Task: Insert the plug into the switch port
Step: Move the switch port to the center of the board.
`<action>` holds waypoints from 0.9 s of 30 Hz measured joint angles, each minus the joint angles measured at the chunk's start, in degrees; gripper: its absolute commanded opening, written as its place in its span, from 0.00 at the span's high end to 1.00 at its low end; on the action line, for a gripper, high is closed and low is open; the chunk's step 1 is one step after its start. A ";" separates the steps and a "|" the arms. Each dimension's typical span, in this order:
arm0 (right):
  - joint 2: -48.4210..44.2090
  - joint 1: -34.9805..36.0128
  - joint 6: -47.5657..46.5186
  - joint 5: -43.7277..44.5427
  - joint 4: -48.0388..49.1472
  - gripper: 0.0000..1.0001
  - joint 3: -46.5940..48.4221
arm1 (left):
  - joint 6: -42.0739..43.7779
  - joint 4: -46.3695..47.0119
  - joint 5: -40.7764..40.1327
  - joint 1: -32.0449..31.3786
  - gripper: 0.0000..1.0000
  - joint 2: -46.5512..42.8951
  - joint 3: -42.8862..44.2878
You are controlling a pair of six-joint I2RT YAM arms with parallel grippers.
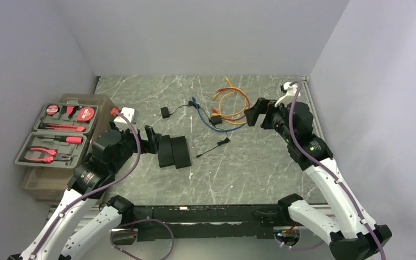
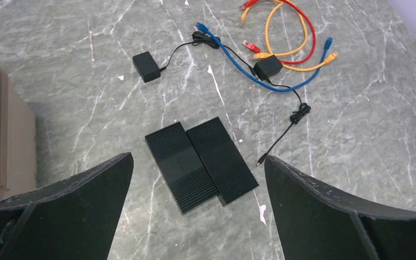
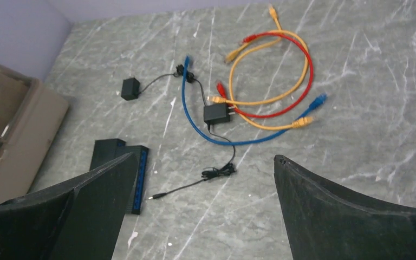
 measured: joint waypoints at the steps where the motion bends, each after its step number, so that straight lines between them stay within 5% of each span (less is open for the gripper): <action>1: 0.37 0.00 -0.04 -0.09 -0.13 0.00 0.98 | -0.07 -0.04 -0.24 0.00 0.01 0.00 0.00; 16: 8.50 1.40 -2.34 -9.99 -0.76 0.01 5.03 | -4.55 -5.51 -7.65 0.02 0.01 4.39 2.27; 27: 19.37 14.47 -2.49 -9.53 -0.79 0.05 6.78 | -11.87 -9.40 -11.04 0.02 0.01 6.40 2.21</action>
